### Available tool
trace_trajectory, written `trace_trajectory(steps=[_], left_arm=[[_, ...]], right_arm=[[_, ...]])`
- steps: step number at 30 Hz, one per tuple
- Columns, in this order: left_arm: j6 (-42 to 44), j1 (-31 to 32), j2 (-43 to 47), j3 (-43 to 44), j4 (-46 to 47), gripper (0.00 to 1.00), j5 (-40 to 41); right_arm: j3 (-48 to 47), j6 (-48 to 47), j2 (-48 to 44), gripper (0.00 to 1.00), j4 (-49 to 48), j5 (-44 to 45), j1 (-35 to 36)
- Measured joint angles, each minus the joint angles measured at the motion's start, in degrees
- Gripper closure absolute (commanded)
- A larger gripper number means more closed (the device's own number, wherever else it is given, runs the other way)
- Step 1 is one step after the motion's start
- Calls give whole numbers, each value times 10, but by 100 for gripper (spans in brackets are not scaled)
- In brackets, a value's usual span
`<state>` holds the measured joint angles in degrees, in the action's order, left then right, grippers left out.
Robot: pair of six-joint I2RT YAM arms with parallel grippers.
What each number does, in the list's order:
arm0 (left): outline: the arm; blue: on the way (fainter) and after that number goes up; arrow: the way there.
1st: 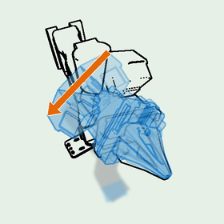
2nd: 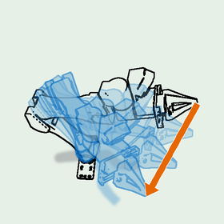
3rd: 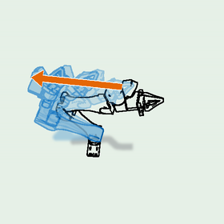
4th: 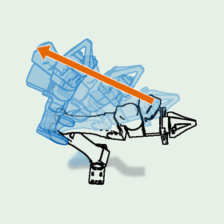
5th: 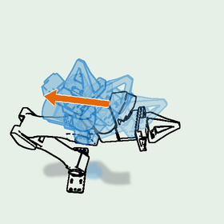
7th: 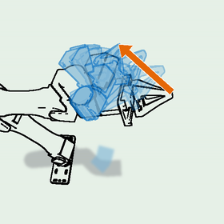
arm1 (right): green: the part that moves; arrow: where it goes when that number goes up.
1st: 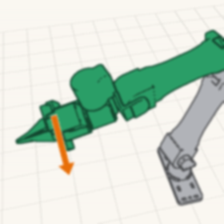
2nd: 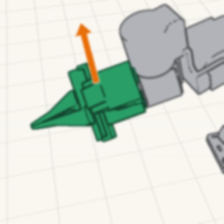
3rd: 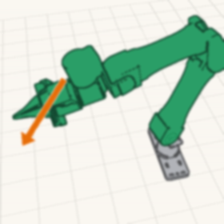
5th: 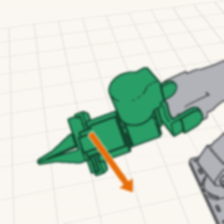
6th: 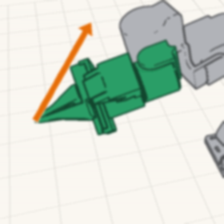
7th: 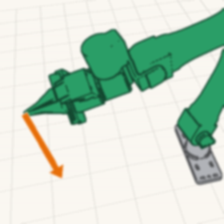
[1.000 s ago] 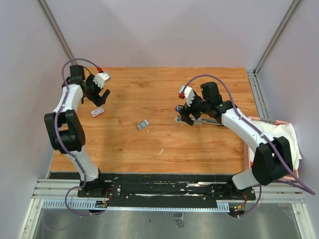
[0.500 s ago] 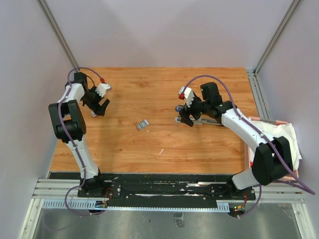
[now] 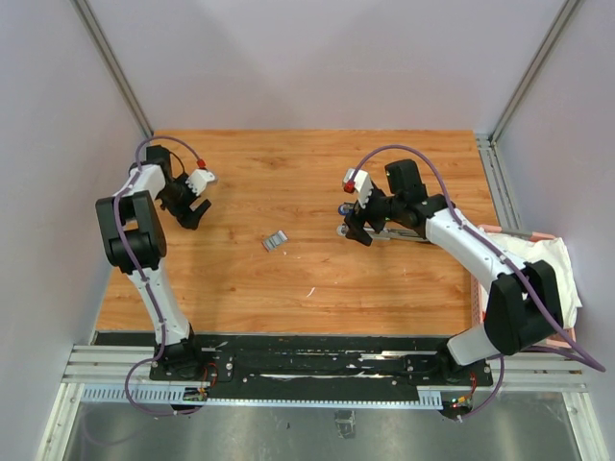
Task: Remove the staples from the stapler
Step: Close the staple box at the center of the board.
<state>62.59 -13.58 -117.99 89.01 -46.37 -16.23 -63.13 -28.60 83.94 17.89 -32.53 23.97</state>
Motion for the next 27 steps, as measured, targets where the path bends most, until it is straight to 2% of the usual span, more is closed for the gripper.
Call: trace_trajectory(steps=[5,13,19,27], left_arm=[[4,0,-15,3,-2,18,5],[16,0,-16,3,-9,51,5],[16,0,-13,-4,-5,53,2],[2,16,37,-82,16,50,-6]], right_arm=[[0,0,3,15,0,-1,0],[0,0,5,15,0,-5,0],[0,3,24,15,-4,-9,8],[-28,4,101,15,-11,-11,53]])
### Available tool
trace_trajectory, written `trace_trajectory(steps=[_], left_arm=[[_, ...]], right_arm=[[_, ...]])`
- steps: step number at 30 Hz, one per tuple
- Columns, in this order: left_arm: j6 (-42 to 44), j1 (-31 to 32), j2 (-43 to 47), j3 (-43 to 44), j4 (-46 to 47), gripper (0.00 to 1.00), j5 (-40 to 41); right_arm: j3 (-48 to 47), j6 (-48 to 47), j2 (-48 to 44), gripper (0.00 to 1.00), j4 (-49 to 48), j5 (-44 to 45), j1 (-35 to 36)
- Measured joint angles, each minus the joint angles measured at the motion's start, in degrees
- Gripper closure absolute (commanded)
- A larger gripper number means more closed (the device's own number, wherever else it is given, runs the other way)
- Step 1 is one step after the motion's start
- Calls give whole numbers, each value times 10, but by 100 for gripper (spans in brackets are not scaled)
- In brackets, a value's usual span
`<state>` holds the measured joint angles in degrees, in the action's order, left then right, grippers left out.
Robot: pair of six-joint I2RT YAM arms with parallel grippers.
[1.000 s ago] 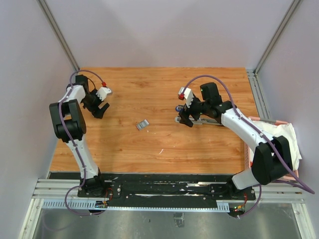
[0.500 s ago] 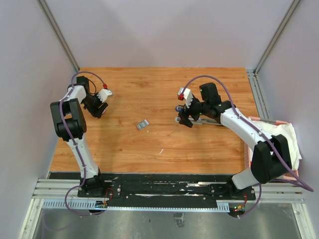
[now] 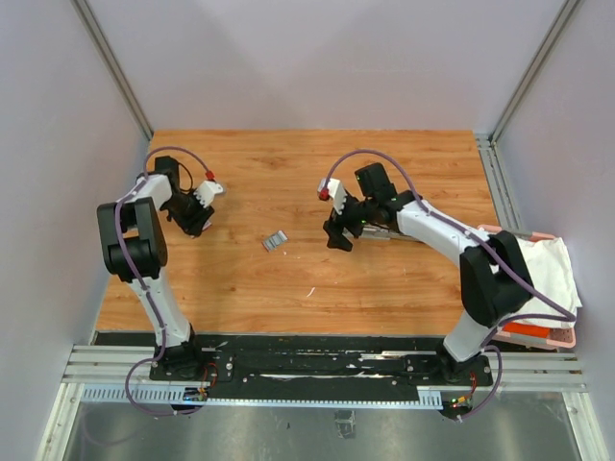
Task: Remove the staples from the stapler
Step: Close the staple box at the center of the board.
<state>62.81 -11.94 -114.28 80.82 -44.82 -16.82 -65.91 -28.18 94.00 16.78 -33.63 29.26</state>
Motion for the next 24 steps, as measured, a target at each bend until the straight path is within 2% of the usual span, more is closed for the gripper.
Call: trace_trajectory(steps=[5,11,24], left_arm=[[-12,37,53,-75,10,48,-16],[-33,101,117,-160,15,48,-34],[-156,254,177,-236,68,47,-9]], right_arm=[[-85,21,69,15,-4,-16,11],[-175,94,161,15,-30,-40,13],[-265,214,287,15,-47,-44,20]])
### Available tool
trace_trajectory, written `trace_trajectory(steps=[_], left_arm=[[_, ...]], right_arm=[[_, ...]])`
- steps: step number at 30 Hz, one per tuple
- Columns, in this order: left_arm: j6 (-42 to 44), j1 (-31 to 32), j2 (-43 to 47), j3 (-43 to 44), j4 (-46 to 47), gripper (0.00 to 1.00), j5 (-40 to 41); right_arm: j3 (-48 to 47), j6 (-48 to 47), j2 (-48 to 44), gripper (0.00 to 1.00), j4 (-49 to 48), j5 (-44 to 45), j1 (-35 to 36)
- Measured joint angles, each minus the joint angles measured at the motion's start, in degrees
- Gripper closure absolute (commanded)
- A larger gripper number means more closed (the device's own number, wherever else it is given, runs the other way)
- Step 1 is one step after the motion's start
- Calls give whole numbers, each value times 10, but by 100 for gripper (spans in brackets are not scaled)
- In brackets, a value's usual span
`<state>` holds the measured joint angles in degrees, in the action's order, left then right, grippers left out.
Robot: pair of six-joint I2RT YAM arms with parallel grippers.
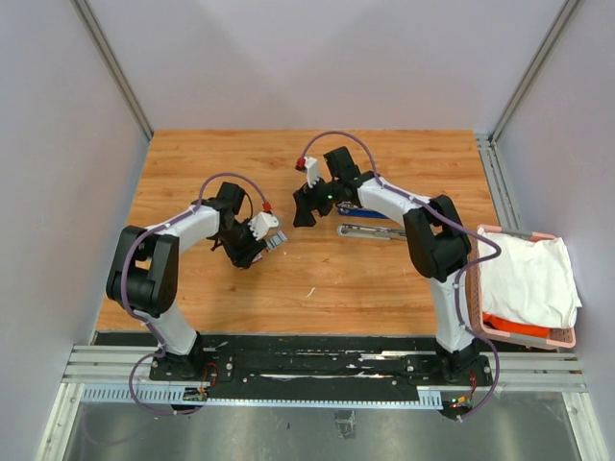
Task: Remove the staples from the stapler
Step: Close the staple box at the center of the board.
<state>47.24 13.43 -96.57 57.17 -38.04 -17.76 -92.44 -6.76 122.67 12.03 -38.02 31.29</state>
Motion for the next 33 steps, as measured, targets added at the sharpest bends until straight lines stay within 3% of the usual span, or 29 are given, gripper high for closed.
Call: trace_trajectory(steps=[17,33], left_arm=[[-105,54,5,-14,69,46,53],[-135,74,5,-16,89,51,73]], right_arm=[[-22,212,70,15,-64,-108,0],[5,284,75,15,-104,-122,2]])
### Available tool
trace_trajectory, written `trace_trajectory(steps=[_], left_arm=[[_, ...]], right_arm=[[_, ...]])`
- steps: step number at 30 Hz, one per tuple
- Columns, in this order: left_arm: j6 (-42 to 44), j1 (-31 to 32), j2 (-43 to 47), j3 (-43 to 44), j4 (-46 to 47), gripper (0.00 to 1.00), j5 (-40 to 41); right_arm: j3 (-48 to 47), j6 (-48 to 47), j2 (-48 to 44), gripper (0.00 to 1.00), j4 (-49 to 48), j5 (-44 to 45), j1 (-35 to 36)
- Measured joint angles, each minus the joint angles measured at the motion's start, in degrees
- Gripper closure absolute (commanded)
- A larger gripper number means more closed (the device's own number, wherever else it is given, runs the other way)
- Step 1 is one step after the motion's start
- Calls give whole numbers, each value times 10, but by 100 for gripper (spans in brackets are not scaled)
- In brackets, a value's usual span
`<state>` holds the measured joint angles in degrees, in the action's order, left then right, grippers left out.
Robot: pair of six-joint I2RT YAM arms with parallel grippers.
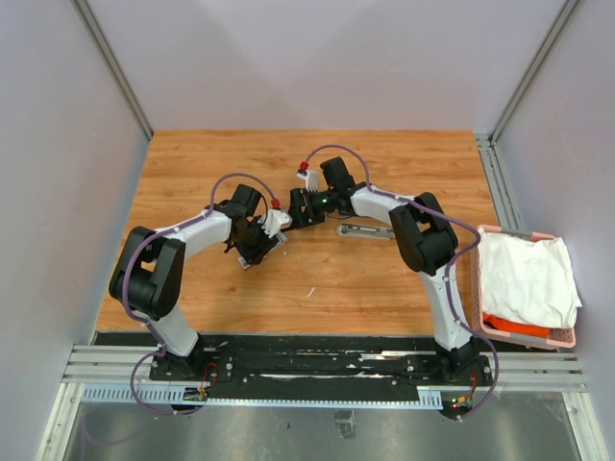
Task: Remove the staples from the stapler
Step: Close the staple box at the center of the board.
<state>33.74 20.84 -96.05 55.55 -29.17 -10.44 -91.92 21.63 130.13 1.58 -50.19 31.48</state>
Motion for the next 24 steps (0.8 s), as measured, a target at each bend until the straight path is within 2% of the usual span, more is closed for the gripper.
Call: trace_trajectory(steps=[24], left_arm=[[-38,3,-21,22,8,50,20]], right_arm=[[-21,16,21,15,-18,-7,12]])
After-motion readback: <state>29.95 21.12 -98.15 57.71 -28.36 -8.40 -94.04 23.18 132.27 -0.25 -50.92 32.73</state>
